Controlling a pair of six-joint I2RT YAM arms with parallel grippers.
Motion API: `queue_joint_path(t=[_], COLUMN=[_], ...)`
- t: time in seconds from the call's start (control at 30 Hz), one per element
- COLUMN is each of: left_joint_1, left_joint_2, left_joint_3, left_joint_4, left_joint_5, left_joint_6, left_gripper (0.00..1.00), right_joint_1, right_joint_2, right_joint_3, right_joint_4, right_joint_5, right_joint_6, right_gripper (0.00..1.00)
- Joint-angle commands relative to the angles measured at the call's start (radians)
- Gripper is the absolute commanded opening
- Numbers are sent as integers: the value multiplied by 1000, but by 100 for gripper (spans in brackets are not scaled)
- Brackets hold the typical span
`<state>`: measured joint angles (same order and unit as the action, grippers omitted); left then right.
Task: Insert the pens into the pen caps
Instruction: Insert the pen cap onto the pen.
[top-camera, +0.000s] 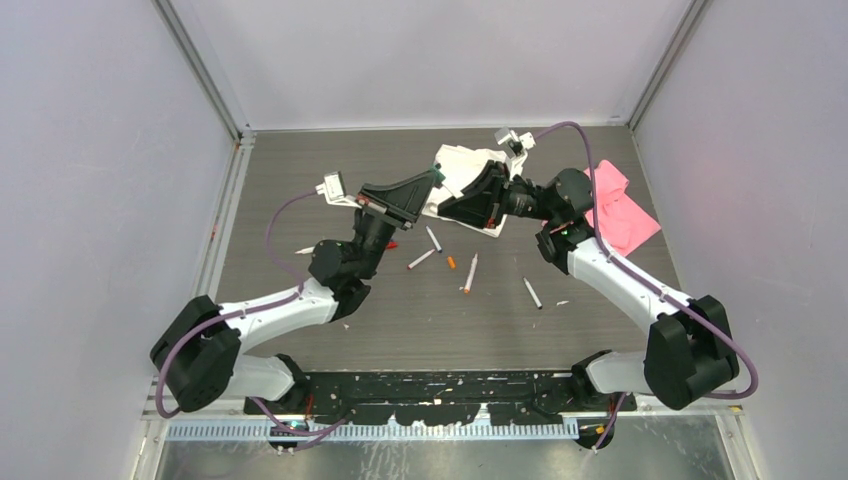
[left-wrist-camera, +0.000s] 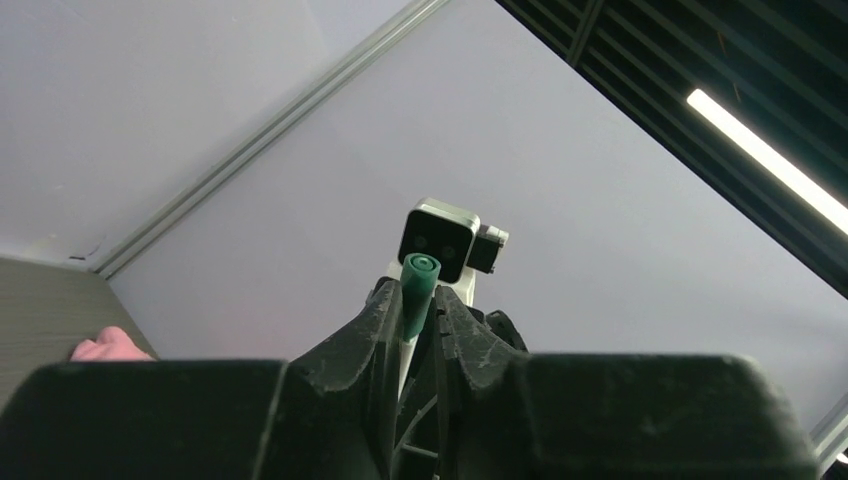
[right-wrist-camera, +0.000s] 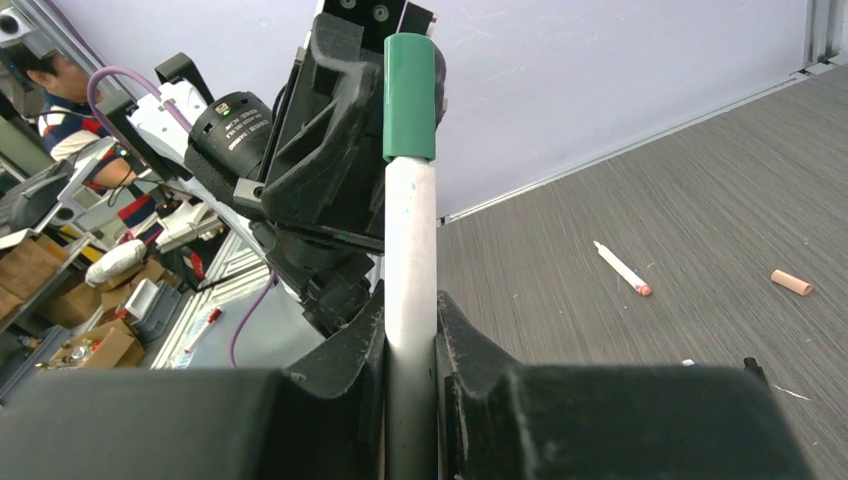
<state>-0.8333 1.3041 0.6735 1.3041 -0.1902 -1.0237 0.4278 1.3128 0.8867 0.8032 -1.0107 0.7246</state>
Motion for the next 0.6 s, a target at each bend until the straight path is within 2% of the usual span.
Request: queue_joint_path(t=[0.0,0.3,0.4,0.47,0.57], left_joint_1=[-15,-15,-15,-15,-9], left_joint_2=[-39,-55,-85,-122,-199], left_joint_3=[-11,-20,-43,-78,-108], left_joint_4=[-23,-36,-41,-53,-122], left_joint_5=[37,40,45,52,92], left_joint_6=[-5,-4,26,88,205], left_gripper=[20,32,40,50,72], right_joint_1=[-11,-18,-25,-33,-39], right_joint_2=[-35,-44,-51,-57,-69], right_joint_3=[-5,-12,-15,-17,-17], right_joint_4=[38,41,44,43,29], right_joint_5=[24,20,9,-15,-48], right_joint_6=[-16,-13,-12,-9,-8], right_gripper=[1,1,1,1,1])
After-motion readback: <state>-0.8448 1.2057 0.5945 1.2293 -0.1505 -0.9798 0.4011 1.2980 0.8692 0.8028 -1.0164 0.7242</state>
